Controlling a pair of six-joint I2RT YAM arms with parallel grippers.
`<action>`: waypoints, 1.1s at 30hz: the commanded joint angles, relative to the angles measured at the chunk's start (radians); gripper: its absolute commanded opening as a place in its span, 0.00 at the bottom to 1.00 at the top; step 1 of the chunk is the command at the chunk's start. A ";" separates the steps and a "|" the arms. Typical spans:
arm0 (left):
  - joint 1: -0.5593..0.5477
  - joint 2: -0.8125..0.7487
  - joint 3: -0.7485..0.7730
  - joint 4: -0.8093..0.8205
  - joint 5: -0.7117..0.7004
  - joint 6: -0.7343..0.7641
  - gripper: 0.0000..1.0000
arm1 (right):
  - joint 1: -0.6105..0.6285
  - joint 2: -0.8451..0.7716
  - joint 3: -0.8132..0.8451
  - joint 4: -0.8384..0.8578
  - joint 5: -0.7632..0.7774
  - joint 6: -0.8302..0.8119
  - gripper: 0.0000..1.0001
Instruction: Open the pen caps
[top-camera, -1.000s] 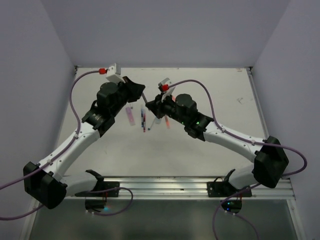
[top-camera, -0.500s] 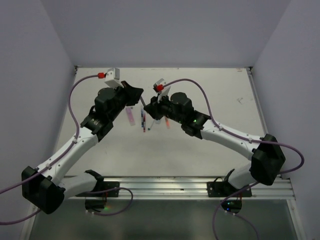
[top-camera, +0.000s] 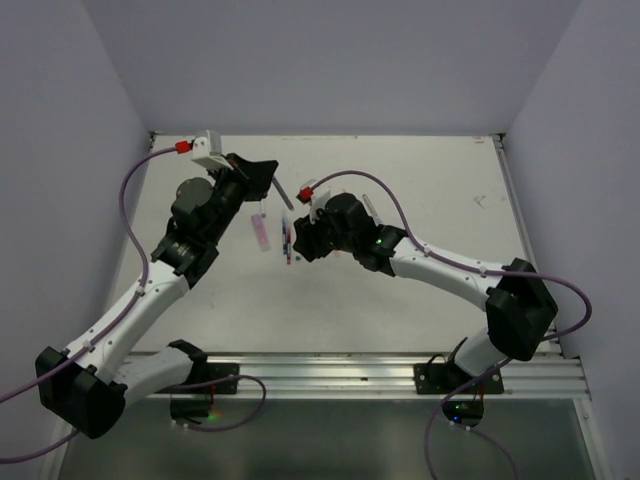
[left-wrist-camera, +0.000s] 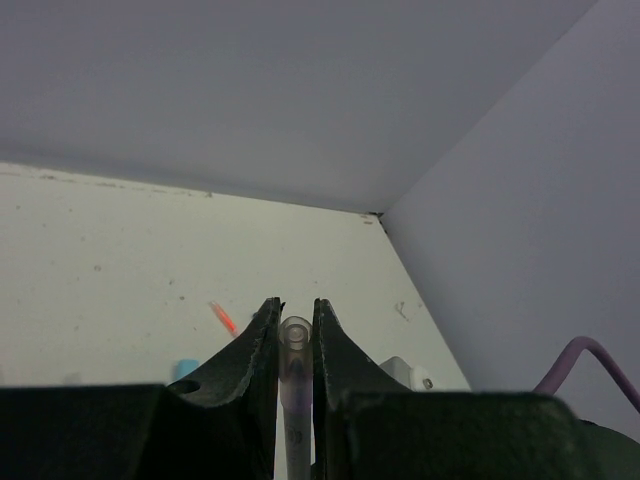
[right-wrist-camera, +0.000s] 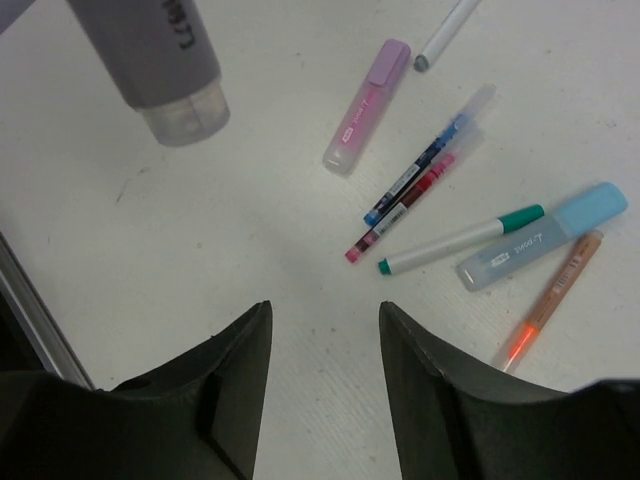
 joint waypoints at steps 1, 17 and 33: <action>0.000 0.008 -0.012 0.039 -0.003 0.029 0.00 | 0.004 -0.043 0.036 -0.015 -0.006 -0.023 0.52; -0.019 0.045 -0.025 0.042 0.025 0.001 0.00 | 0.002 -0.062 0.149 0.011 0.024 -0.089 0.69; -0.034 0.055 -0.023 0.057 0.047 -0.022 0.00 | 0.002 0.064 0.265 0.034 0.007 -0.109 0.37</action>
